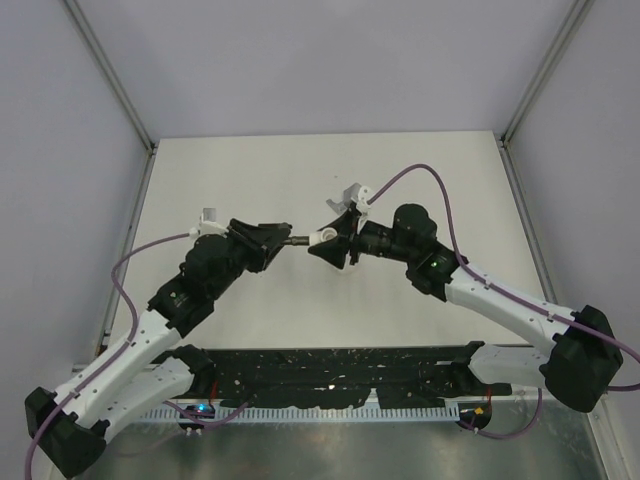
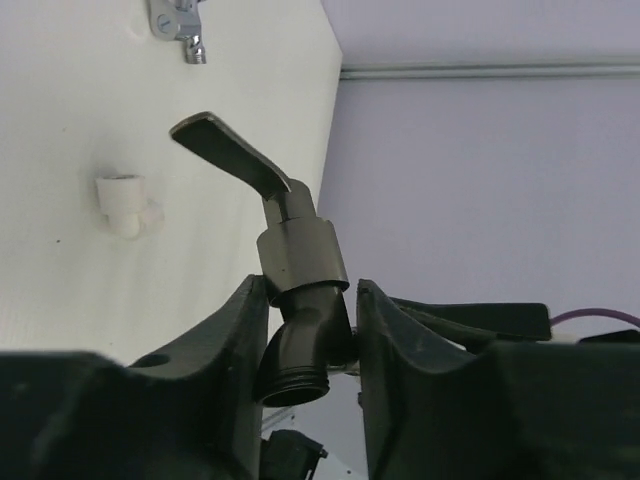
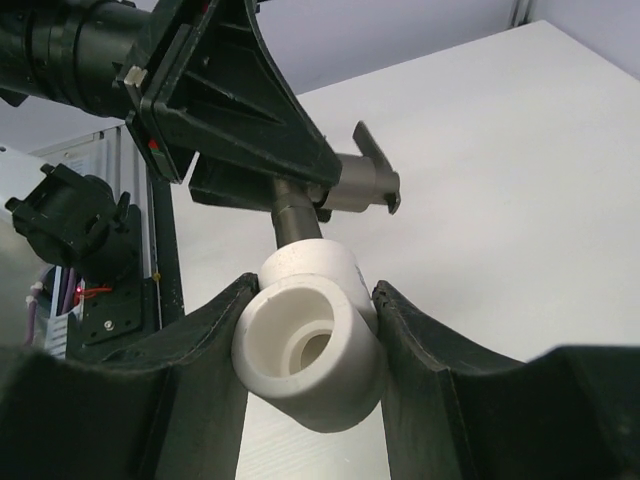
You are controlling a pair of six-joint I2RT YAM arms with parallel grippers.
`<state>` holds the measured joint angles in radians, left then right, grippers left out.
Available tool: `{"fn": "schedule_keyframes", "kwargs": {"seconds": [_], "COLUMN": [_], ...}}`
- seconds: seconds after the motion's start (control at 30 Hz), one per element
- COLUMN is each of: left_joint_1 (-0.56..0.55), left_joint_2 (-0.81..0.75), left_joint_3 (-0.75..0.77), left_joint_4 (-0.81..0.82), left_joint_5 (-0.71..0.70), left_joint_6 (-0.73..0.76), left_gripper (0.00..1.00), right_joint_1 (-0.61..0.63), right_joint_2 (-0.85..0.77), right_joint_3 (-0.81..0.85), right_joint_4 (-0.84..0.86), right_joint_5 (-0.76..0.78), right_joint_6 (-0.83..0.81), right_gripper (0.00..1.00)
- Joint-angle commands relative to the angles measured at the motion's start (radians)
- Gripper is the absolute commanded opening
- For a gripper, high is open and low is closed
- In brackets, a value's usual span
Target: Install the water faucets
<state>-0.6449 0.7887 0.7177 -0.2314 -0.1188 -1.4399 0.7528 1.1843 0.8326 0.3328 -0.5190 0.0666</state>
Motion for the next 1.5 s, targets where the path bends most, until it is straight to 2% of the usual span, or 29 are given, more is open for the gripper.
{"fn": "schedule_keyframes", "kwargs": {"seconds": [0.0, 0.13, 0.17, 0.4, 0.53, 0.63, 0.67, 0.73, 0.77, 0.9, 1.0, 1.07, 1.1, 1.2, 1.27, 1.4, 1.47], "left_joint_1": [0.005, 0.005, 0.004, 0.005, 0.005, 0.005, 0.004, 0.005, 0.004, 0.005, 0.004, 0.005, 0.004, 0.005, 0.005, 0.004, 0.004], "left_joint_2": [-0.054, -0.117, -0.13, -0.149, -0.102, -0.071, -0.068, -0.072, -0.081, -0.156, -0.247, -0.311, -0.35, -0.394, -0.398, -0.355, -0.333], "left_joint_3": [-0.128, -0.237, -0.265, -0.406, -0.445, -0.451, -0.451, -0.452, -0.455, -0.466, -0.448, -0.41, -0.374, -0.255, -0.206, -0.111, -0.064], "left_joint_4": [0.258, 0.496, 0.561, 1.074, 1.393, 1.572, 1.61, 1.638, 1.635, 1.519, 1.315, 1.116, 0.946, 0.591, 0.471, 0.362, 0.296], "left_joint_5": [-0.065, -0.123, -0.131, -0.101, -0.033, 0.033, 0.047, 0.06, 0.062, 0.028, -0.03, -0.068, -0.091, -0.162, -0.192, -0.17, -0.15], "left_joint_6": [-0.045, 0.007, 0.03, 0.205, 0.337, 0.438, 0.459, 0.492, 0.504, 0.526, 0.532, 0.532, 0.529, 0.501, 0.463, 0.421, 0.412], "left_gripper": [0.26, 0.02, 0.0, 0.0, 0.0, 0.0, 0.0, 0.0, 0.0, 0.0, 0.0, 0.0, 0.0, 0.0, 0.0, 0.0, 0.0], "right_joint_1": [0.008, 0.01, 0.01, 0.01, 0.008, 0.005, 0.002, -0.006, -0.009, -0.041, -0.059, -0.059, -0.061, -0.04, -0.012, 0.1, 0.161], "right_joint_2": [-0.054, -0.058, -0.061, -0.02, 0.049, 0.086, 0.093, 0.089, 0.083, 0.017, -0.064, -0.124, -0.143, -0.233, -0.273, -0.339, -0.36], "right_joint_3": [-0.009, -0.033, -0.042, -0.124, -0.168, -0.185, -0.193, -0.202, -0.208, -0.227, -0.21, -0.191, -0.181, -0.165, -0.161, -0.165, -0.173], "right_joint_4": [0.116, 0.159, 0.176, 0.417, 0.592, 0.696, 0.706, 0.718, 0.719, 0.674, 0.562, 0.441, 0.373, 0.27, 0.224, 0.152, 0.157], "right_joint_5": [0.04, 0.099, 0.106, 0.114, 0.1, 0.094, 0.099, 0.102, 0.103, 0.12, 0.114, 0.135, 0.142, 0.166, 0.177, 0.221, 0.267], "right_joint_6": [0.024, 0.201, 0.279, 0.688, 0.901, 0.998, 1.013, 1.007, 1.001, 0.899, 0.698, 0.553, 0.508, 0.263, 0.094, -0.257, -0.365], "right_gripper": [0.05, 0.05, 0.05, 0.05, 0.11, 0.21, 0.22, 0.32, 0.41, 0.62, 0.75, 0.76, 0.76, 0.78, 0.8, 0.83, 0.83]}}
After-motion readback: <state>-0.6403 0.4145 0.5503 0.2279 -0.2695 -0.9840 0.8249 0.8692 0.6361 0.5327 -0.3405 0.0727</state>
